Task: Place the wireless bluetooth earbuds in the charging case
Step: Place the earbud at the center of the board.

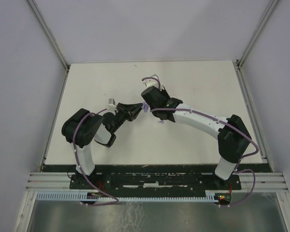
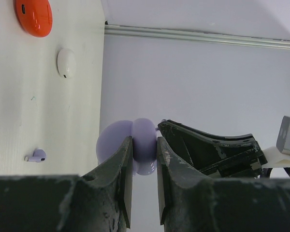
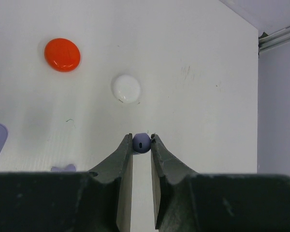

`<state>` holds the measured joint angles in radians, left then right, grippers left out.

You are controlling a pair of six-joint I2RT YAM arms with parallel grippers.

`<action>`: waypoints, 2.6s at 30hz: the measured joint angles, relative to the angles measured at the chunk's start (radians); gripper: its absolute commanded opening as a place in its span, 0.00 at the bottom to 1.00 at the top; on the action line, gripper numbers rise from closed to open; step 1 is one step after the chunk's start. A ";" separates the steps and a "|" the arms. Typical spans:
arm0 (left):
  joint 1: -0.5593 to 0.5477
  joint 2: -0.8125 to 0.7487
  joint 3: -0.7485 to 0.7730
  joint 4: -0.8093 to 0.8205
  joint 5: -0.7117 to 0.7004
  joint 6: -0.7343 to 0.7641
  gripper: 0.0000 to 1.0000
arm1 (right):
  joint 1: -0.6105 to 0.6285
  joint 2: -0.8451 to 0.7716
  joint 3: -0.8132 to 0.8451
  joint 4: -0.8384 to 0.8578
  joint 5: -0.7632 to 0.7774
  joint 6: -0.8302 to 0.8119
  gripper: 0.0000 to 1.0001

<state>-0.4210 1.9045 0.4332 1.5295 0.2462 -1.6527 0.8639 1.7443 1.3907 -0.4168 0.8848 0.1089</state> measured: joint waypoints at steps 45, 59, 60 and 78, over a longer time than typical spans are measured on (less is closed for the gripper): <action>-0.002 0.000 0.000 0.000 0.027 -0.003 0.03 | 0.171 0.105 -0.005 0.227 0.086 -0.232 0.05; -0.002 0.000 0.000 0.000 0.043 -0.005 0.03 | 0.177 0.100 -0.109 0.435 0.052 -0.341 0.05; -0.002 0.000 0.000 0.000 0.044 -0.008 0.03 | 0.177 0.094 -0.129 0.448 0.041 -0.348 0.05; 0.000 0.000 -0.014 0.000 0.052 -0.063 0.03 | 0.080 -0.051 -0.175 0.336 -0.036 -0.208 0.02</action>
<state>-0.4206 1.9045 0.4194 1.5299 0.2981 -1.7161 0.9440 1.6928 1.2156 -0.0811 0.8490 -0.0986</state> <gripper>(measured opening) 0.284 0.236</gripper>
